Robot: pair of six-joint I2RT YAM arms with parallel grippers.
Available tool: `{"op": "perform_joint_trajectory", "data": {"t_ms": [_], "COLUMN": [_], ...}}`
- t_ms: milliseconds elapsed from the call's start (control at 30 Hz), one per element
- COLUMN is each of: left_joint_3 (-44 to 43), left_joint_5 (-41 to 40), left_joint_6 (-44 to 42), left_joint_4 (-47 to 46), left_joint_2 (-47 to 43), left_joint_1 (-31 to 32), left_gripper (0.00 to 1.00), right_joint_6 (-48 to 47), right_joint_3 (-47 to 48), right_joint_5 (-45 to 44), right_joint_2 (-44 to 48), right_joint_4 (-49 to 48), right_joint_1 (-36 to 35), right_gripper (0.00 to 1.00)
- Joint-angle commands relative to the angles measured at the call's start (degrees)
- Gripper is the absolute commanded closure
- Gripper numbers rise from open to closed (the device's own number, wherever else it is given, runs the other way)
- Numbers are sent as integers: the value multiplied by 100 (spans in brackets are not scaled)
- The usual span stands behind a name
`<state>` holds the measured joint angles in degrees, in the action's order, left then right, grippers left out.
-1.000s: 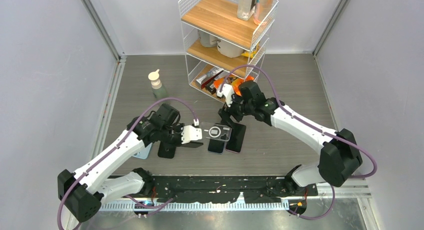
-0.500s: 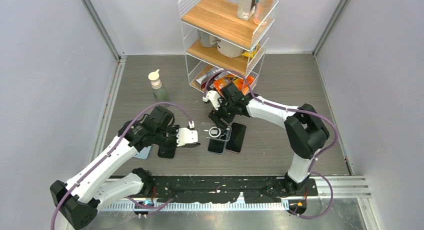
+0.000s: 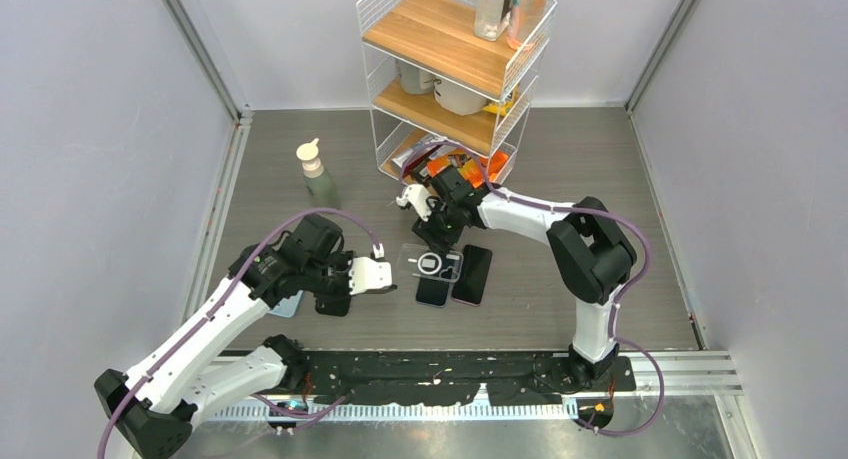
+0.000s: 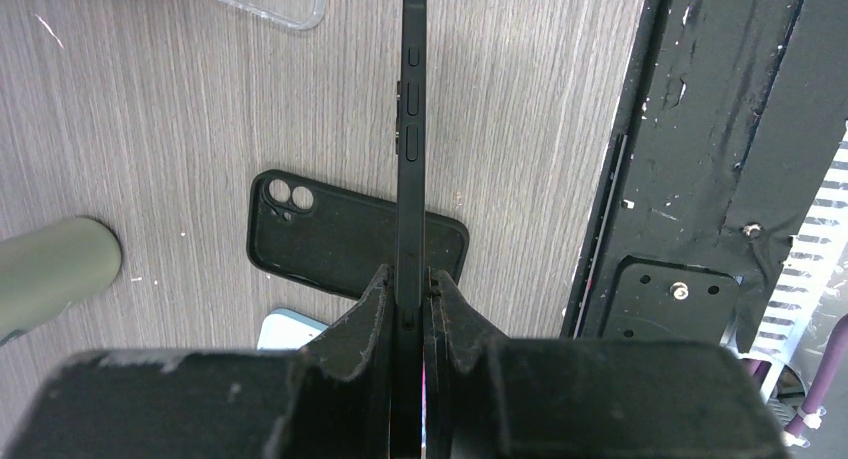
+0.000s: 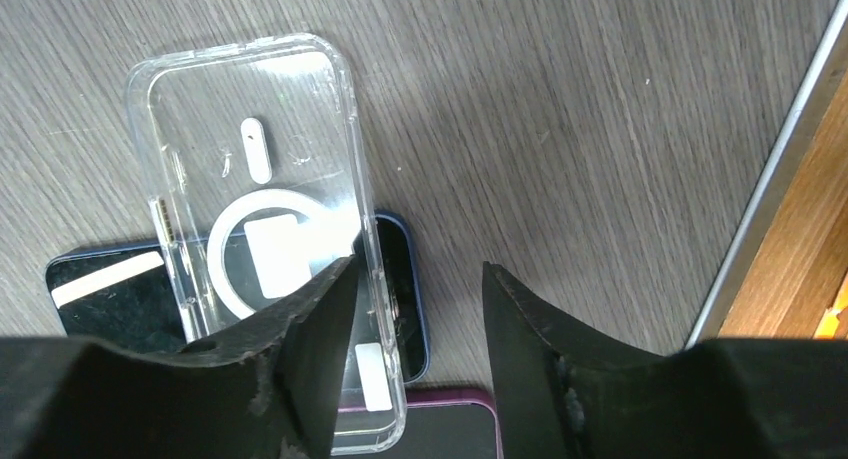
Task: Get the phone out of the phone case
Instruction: Adjust the phone case at the center of the board.
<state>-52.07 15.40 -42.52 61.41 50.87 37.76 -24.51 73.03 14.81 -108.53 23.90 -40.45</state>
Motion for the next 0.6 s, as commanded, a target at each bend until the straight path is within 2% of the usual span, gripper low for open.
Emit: {"op": "perform_joint_trajectory", "data": {"t_ms": [0, 433, 567], "left_joint_3": [-92, 32, 36], "left_joint_5": [-6, -195, -255], "left_joint_6": [-63, -106, -87], "left_joint_4": [-110, -260, -251], "left_joint_2": [-113, -135, -126], "left_joint_1": [-32, -32, -79], "left_gripper": [100, 100, 100], "right_joint_6": [-56, 98, 296], "right_joint_3": [307, 388, 457], "right_joint_5": [44, 310, 449], "right_joint_2": [-129, -186, -53], "right_joint_4": [52, 181, 243], "right_joint_1": [-44, -95, -95], "right_gripper": [51, 92, 94]}}
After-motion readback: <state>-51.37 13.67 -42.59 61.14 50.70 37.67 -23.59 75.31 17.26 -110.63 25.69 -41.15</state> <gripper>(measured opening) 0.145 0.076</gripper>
